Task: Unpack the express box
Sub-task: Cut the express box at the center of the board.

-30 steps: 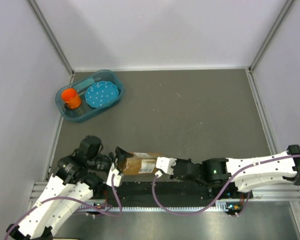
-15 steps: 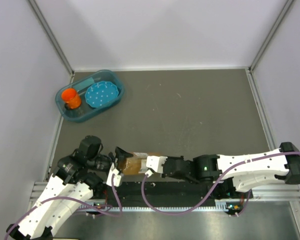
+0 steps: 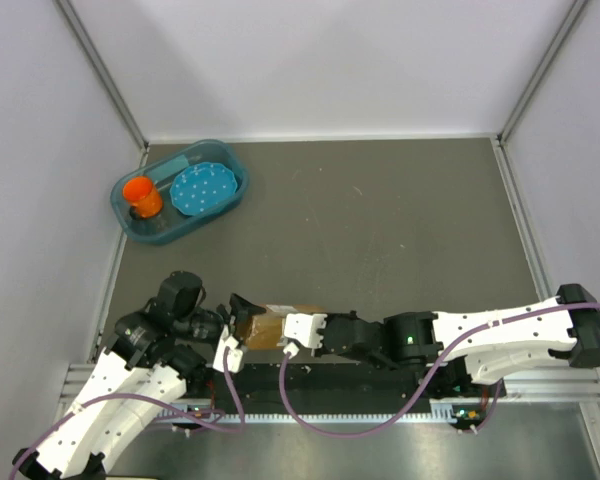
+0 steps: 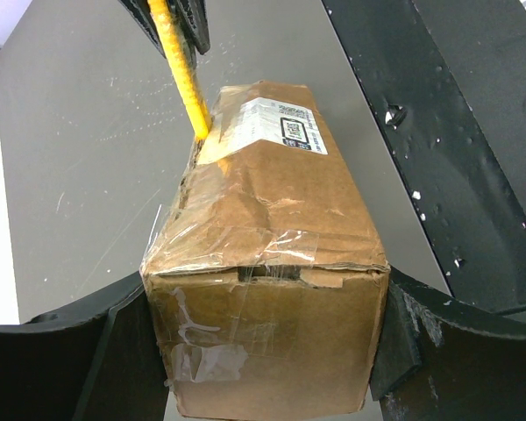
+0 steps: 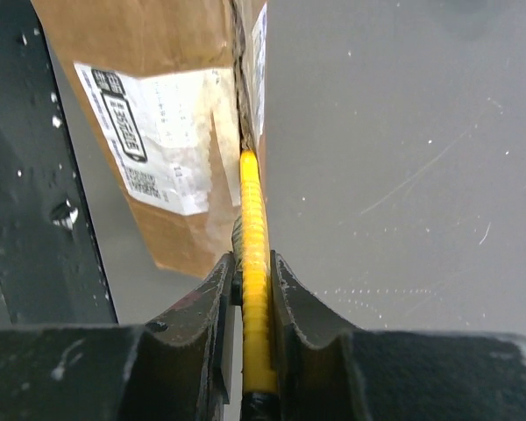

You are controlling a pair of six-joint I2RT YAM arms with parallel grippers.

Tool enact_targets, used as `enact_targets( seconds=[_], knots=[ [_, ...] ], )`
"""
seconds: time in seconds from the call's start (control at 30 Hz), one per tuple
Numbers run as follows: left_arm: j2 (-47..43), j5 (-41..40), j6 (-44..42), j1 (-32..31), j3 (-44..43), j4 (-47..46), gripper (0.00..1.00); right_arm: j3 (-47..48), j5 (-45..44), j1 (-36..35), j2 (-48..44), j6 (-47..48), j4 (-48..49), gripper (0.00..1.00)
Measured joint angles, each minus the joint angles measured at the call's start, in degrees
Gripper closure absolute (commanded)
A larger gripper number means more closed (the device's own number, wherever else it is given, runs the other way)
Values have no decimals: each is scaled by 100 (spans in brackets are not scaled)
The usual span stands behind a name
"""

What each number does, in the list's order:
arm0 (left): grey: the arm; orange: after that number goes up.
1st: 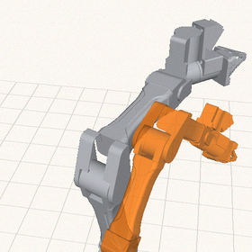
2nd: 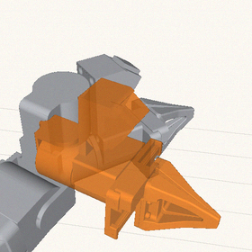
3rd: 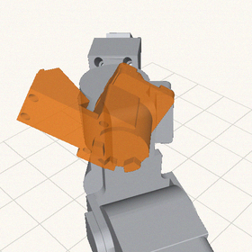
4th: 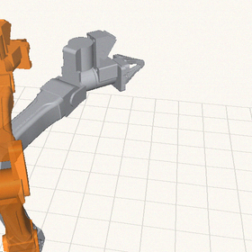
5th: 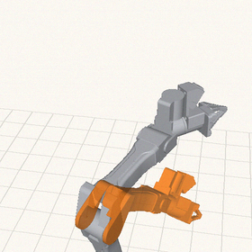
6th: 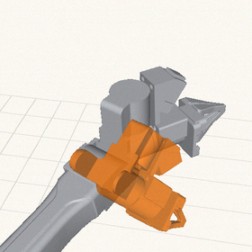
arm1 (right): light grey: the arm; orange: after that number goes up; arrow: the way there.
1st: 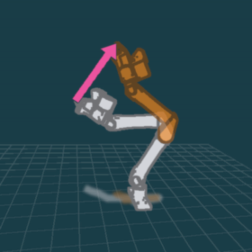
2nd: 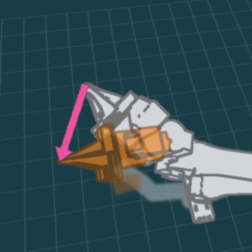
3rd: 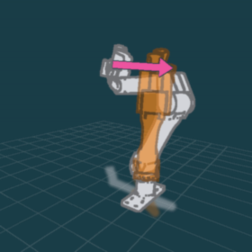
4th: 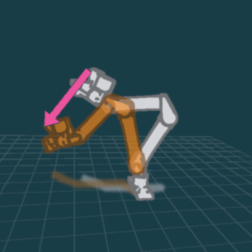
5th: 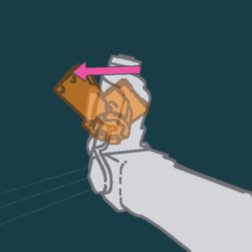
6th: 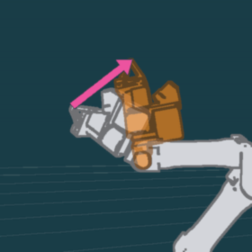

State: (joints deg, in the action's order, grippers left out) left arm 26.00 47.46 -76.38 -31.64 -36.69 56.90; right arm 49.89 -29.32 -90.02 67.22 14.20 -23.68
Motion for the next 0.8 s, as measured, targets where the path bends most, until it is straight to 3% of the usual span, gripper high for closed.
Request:
enact_targets(
  seconds=[0.17,0.37,0.47,0.6,0.8],
  knots=[
    [0,-72,85,15,-39,52,48,-63,-131,-66,92,85,407,74],
    [0,-90,114,17,-48,55,49,-249,-103,-170,-22,105,1241,73],
    [0,-63,52,15,-48,57,49,-487,0,-173,-214,103,1663,76],
    [0,-44,-24,11,-48,72,49,-726,98,-173,-389,111,1980,87],
    [0,-35,-48,9,-48,85,49,-870,101,-168,-459,122,2271,94]
  ],
)
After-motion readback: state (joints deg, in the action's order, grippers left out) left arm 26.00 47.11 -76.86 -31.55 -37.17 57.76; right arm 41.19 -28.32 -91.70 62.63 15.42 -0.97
